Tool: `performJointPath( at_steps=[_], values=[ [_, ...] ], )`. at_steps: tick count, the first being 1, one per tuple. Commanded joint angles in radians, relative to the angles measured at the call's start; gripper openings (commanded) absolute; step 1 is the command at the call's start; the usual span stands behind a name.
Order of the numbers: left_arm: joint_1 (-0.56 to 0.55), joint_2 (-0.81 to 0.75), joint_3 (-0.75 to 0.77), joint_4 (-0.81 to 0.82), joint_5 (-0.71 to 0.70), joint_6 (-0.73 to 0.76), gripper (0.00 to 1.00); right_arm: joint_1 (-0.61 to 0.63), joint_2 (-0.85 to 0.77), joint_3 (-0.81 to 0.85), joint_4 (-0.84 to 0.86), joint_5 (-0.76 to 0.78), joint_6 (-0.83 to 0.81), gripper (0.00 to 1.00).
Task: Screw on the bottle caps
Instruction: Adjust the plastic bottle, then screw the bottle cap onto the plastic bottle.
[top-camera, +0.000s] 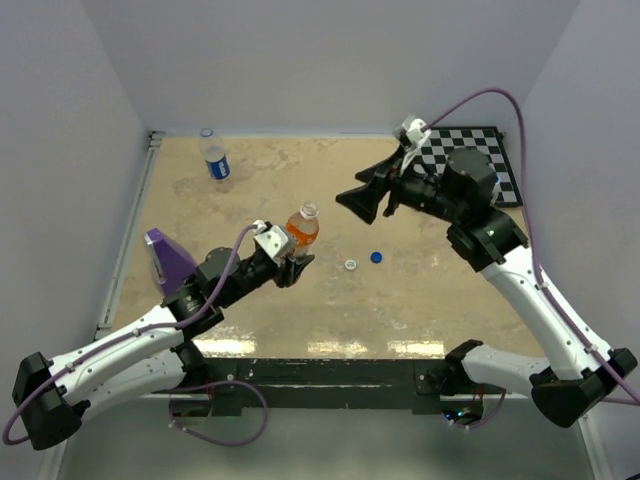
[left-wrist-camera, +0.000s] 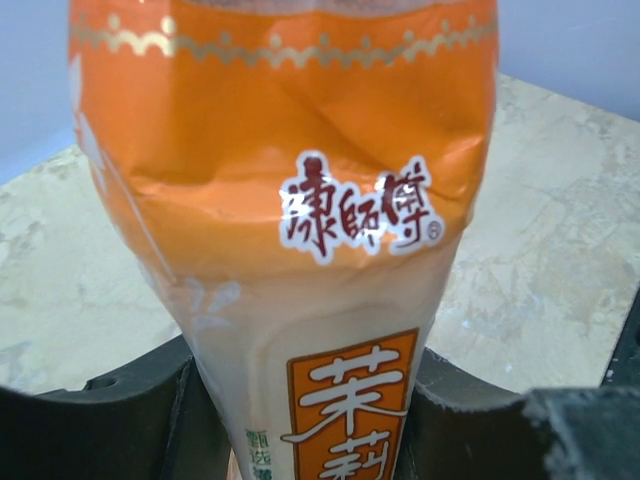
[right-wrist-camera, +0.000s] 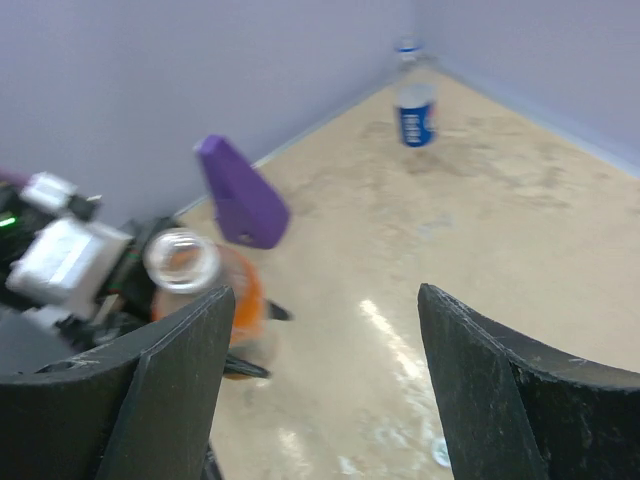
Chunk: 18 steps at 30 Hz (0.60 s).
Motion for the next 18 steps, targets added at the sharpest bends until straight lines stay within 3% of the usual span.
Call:
performJointPath(
  at_steps=[1,10,18],
  values=[
    [0.006,-0.069,0.02,-0.102,-0.105,0.071,0.48,-0.114,-0.012,0.055,-0.173,0.117,-0.057,0.78],
    [0.007,-0.18,0.046,-0.305,-0.192,0.223,0.49,-0.11,0.185,-0.013,-0.387,0.225,-0.127,0.78],
    [0.007,-0.192,0.024,-0.324,-0.157,0.286,0.49,0.033,0.388,-0.06,-0.421,0.407,-0.127,0.79]
  ],
)
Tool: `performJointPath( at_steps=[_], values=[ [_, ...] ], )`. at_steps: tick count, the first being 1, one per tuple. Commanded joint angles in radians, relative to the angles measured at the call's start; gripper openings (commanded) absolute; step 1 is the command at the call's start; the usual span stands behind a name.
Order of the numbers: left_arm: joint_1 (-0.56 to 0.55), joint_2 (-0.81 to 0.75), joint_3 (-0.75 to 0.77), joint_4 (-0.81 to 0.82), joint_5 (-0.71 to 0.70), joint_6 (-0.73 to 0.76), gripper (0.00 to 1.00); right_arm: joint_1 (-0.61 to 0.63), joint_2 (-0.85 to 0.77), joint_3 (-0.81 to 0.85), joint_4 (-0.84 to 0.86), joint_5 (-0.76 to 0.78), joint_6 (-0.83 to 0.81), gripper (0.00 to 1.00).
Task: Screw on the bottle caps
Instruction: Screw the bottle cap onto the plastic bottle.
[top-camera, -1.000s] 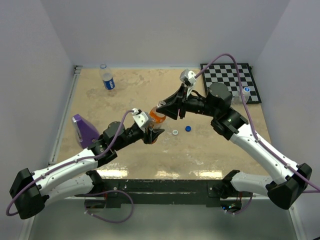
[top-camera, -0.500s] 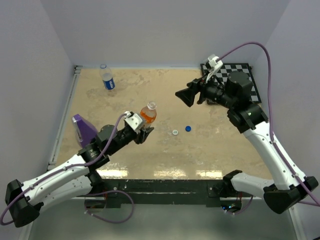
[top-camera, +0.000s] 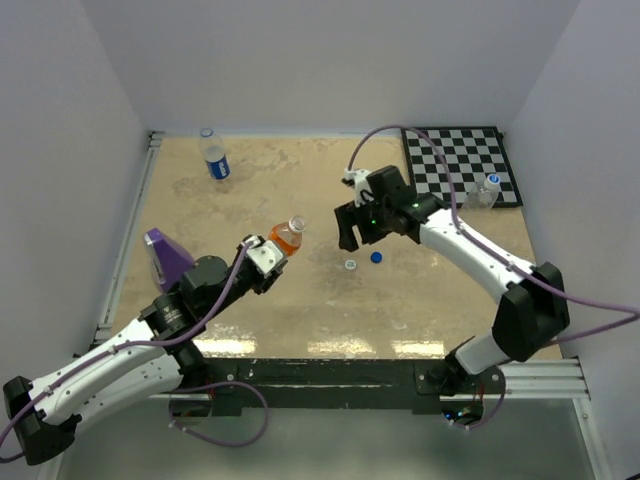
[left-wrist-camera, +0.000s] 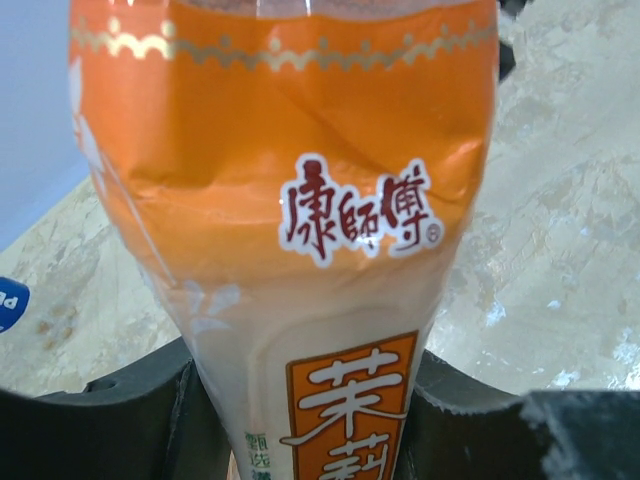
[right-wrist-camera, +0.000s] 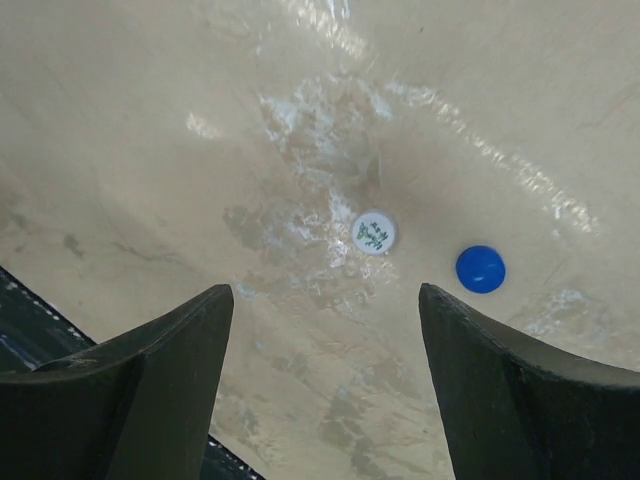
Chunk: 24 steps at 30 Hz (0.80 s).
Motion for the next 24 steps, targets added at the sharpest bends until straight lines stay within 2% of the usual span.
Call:
performJointPath(
  at_steps=[1,10,24],
  values=[
    [0.007,-0.009,0.012,-0.015,0.002,0.06,0.49,0.072,0.074,-0.008,-0.037,0.121,-0.014,0.78],
    [0.009,-0.006,-0.014,-0.007,-0.02,0.052,0.49,0.109,0.266,0.009,-0.035,0.202,-0.02,0.73],
    [0.011,-0.011,-0.022,-0.002,-0.02,0.049,0.49,0.14,0.431,0.078,-0.004,0.282,-0.022,0.54]
  ],
)
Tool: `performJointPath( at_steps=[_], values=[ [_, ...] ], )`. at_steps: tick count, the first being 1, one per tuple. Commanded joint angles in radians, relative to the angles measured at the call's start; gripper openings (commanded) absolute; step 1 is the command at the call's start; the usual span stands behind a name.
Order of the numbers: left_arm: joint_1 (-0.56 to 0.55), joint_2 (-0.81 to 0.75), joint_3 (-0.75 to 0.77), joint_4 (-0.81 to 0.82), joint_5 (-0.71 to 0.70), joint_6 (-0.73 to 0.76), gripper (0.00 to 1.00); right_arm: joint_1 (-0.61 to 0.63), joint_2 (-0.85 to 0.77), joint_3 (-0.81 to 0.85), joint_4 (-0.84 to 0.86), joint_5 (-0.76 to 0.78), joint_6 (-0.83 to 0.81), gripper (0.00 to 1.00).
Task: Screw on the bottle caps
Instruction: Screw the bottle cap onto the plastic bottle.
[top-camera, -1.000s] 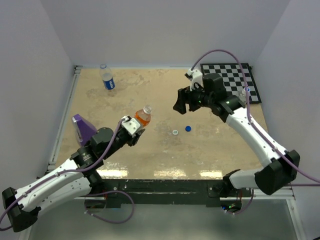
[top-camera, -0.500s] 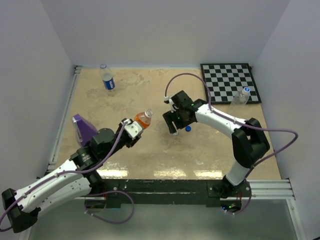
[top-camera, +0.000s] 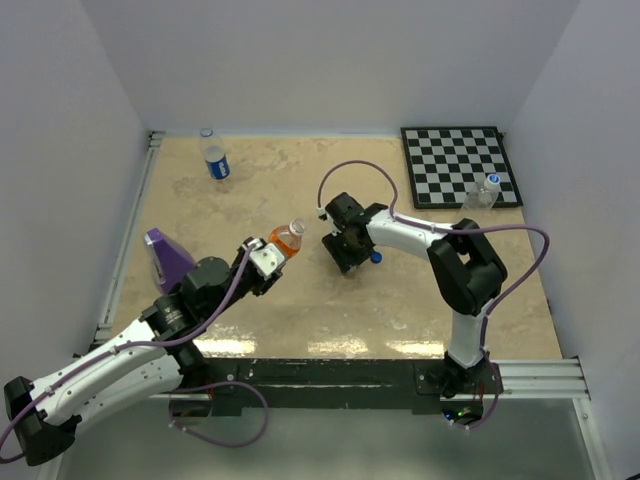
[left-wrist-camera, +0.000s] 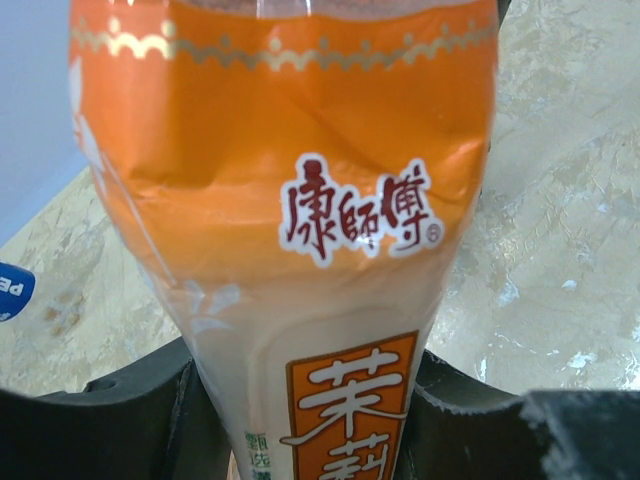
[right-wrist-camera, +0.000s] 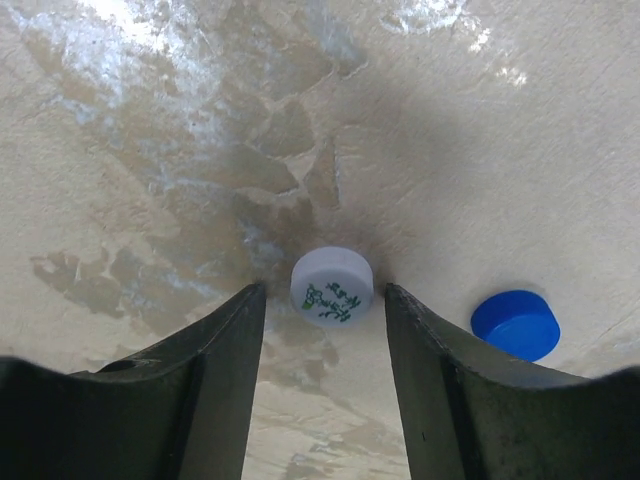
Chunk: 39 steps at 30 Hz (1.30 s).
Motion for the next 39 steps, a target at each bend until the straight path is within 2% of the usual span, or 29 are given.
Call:
performJointPath(
  at_steps=[1,9,13,15,17,24,32,39],
  values=[
    [0.007,-0.009,-0.006,0.023,-0.008,0.022,0.49,0.008,0.017,0.051,0.016,0.052,-0.009,0.54],
    [0.008,-0.009,-0.005,0.023,-0.001,0.021,0.49,0.017,0.036,0.066,0.005,0.086,-0.007,0.46],
    [0.01,-0.009,-0.003,0.023,0.005,0.021,0.49,0.026,0.028,0.069,-0.005,0.089,-0.006,0.29],
    [0.01,-0.008,-0.005,0.023,0.01,0.021,0.49,0.028,0.013,0.068,-0.01,0.089,-0.009,0.14],
    [0.011,-0.008,-0.005,0.023,0.018,0.024,0.49,0.031,-0.019,0.065,-0.013,0.08,-0.021,0.07],
    [0.014,-0.02,-0.014,0.049,0.088,0.025,0.49,0.03,-0.247,0.1,-0.077,-0.085,-0.137,0.04],
    [0.016,-0.022,-0.016,0.06,0.157,0.051,0.49,0.03,-0.504,0.324,-0.214,-0.248,-0.282,0.03],
    [0.016,-0.025,0.012,0.054,0.191,0.079,0.5,0.03,-0.61,0.473,-0.324,-0.383,-0.349,0.01]
  ],
)
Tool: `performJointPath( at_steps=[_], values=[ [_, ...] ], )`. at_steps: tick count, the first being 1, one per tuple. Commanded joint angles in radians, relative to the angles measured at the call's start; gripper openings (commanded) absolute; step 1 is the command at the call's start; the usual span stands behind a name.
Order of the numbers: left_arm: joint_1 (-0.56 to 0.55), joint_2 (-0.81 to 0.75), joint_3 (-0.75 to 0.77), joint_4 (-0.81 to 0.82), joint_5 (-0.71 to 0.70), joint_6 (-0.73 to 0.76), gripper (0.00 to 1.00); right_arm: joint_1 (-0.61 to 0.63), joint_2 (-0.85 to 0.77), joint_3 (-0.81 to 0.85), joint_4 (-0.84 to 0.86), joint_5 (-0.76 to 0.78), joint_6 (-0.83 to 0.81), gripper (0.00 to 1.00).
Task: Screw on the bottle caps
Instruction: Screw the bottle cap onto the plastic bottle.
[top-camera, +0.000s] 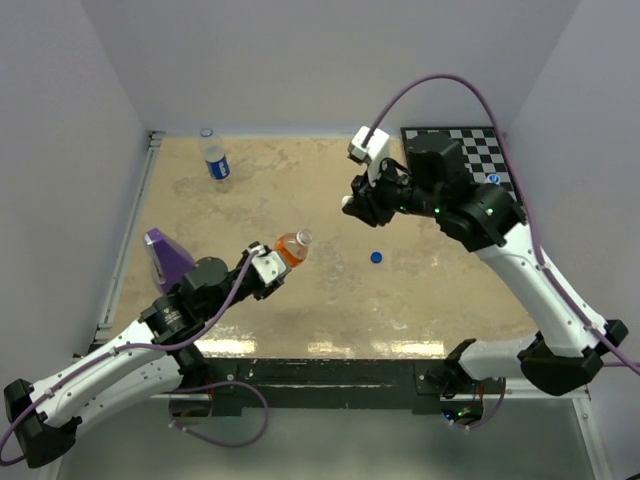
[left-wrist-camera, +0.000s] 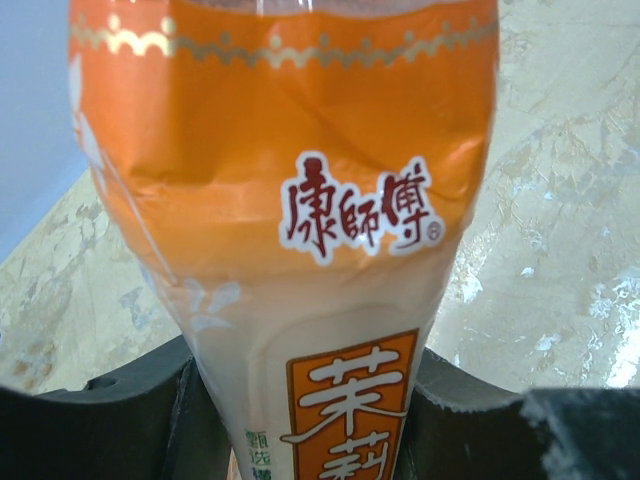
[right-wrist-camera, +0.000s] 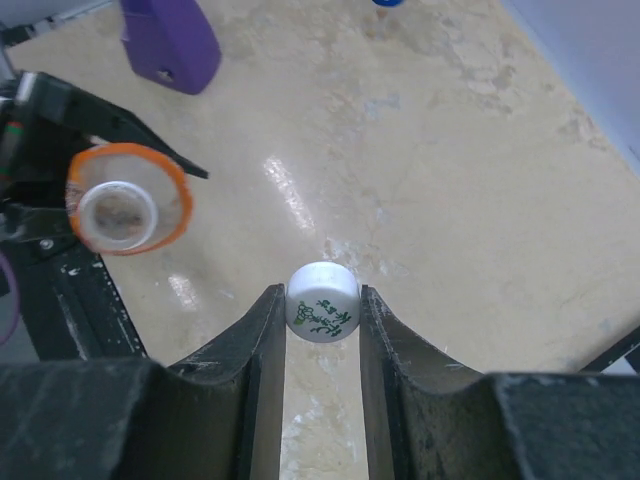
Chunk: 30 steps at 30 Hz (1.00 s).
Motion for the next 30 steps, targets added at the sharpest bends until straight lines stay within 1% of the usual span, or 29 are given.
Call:
performJointPath(
  at_steps=[1,5,8,17,24,30],
  values=[
    [0.004,-0.014,0.024,0.047,0.062,0.045,0.5,0.006,-0.04,0.084,-0.116,-0.158,-0.093,0.0],
    [0.004,0.001,0.042,0.031,0.079,0.082,0.5,0.009,-0.069,0.113,-0.133,-0.284,-0.142,0.0],
    [0.004,0.023,0.062,0.024,0.103,0.104,0.5,0.023,-0.057,0.107,-0.144,-0.335,-0.169,0.0],
    [0.004,0.055,0.084,0.037,0.14,0.107,0.49,0.092,-0.007,0.108,-0.152,-0.35,-0.202,0.0],
    [0.004,0.073,0.084,0.049,0.18,0.101,0.49,0.124,0.02,0.11,-0.142,-0.356,-0.205,0.0],
    [0.004,0.075,0.085,0.052,0.188,0.098,0.49,0.142,0.042,0.107,-0.151,-0.341,-0.209,0.0]
  ],
)
